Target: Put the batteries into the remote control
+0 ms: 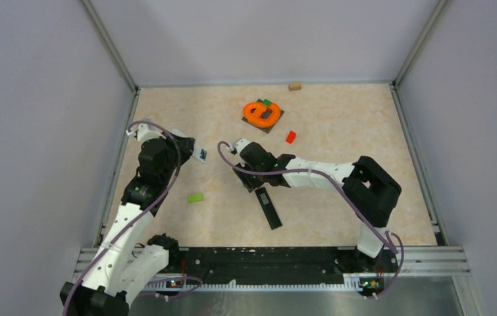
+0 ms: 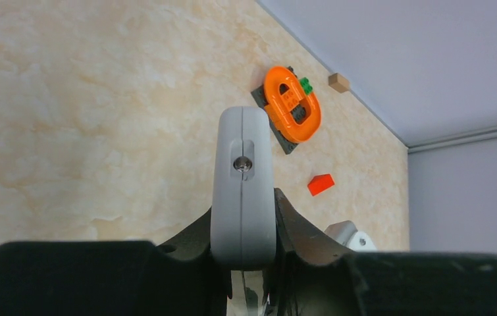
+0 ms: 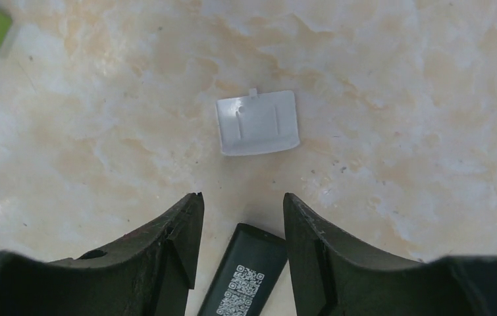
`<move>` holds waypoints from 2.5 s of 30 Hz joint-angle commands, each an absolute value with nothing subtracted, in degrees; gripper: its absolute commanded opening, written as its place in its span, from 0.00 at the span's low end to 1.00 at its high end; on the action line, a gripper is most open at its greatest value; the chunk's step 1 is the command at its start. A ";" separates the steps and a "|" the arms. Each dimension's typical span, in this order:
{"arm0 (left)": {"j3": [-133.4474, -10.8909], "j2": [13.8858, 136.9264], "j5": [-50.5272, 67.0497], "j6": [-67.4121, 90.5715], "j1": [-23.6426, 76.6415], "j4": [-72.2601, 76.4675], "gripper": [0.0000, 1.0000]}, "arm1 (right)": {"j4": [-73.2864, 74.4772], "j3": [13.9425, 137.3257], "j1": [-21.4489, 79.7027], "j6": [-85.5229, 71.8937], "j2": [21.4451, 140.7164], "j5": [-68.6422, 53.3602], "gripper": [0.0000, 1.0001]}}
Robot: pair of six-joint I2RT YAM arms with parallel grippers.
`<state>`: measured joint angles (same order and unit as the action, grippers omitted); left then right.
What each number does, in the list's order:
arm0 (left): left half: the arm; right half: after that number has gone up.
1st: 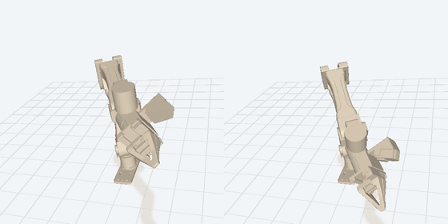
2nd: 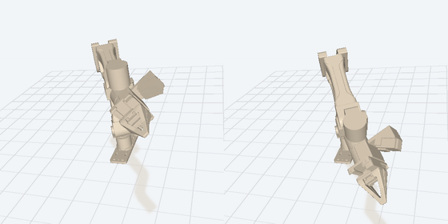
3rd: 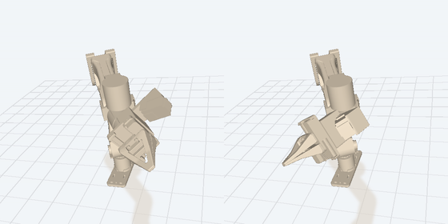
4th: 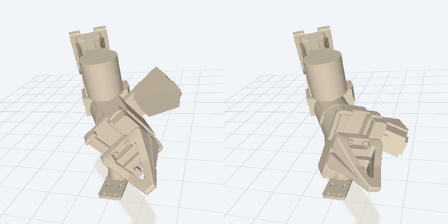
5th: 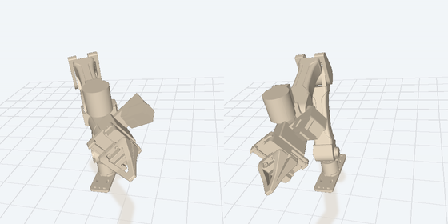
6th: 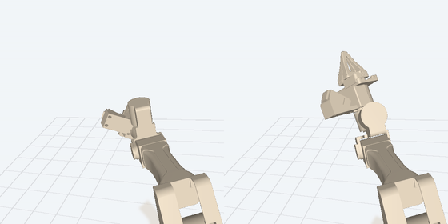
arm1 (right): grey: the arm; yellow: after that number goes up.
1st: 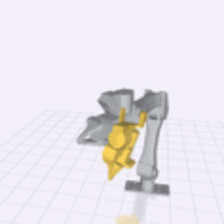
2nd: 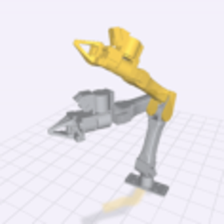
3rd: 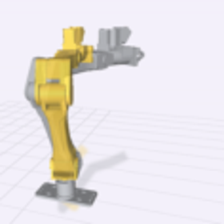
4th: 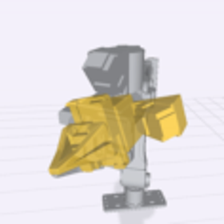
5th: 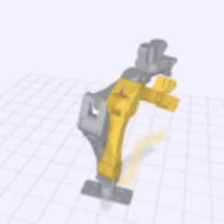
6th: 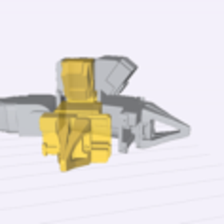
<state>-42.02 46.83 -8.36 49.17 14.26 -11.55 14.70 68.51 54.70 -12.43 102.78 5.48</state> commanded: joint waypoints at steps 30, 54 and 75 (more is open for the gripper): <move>-52.12 42.94 -15.78 43.77 7.13 -23.78 0.00 | 32.04 92.19 55.21 28.97 123.30 0.32 0.21; -50.98 41.92 -14.75 44.29 6.77 -22.93 0.00 | 31.21 93.36 46.99 -23.40 118.05 7.31 0.35; -49.57 41.69 -14.14 44.30 6.77 -22.21 0.00 | 34.83 95.51 47.48 -27.05 123.12 4.62 0.27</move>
